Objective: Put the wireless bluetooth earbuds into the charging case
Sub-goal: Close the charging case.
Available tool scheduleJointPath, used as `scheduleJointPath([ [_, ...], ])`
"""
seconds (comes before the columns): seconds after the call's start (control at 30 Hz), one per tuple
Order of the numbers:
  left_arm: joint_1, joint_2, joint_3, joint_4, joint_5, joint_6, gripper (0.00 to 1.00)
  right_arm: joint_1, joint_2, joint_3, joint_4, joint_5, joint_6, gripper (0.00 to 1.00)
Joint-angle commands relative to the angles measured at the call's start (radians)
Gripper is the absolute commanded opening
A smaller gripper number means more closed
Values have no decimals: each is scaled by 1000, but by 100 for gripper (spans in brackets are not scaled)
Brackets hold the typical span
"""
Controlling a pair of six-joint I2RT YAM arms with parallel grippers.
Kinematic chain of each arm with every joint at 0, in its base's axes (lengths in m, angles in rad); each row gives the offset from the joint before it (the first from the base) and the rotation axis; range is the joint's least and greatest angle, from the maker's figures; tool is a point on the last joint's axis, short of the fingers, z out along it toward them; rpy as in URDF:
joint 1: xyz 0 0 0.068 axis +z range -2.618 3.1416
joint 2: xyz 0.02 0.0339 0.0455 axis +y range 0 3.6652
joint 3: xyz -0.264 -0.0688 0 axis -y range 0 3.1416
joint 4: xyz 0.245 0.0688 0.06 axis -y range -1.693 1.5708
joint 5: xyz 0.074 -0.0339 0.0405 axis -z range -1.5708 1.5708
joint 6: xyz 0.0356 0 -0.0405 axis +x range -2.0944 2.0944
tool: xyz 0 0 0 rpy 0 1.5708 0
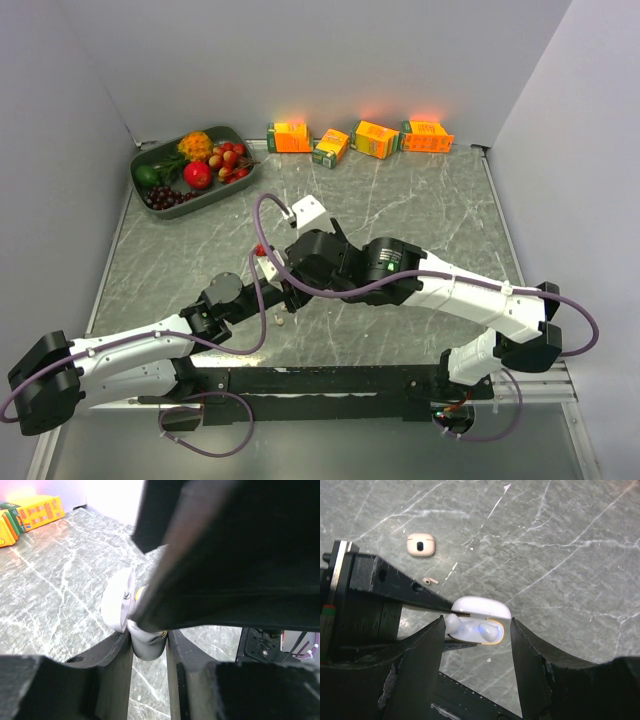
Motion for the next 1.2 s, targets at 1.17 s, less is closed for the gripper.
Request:
scheduleJointPath([
  [1.17, 3, -1, 51, 67, -5, -2, 1, 2, -87, 11, 57, -69, -70, 69],
])
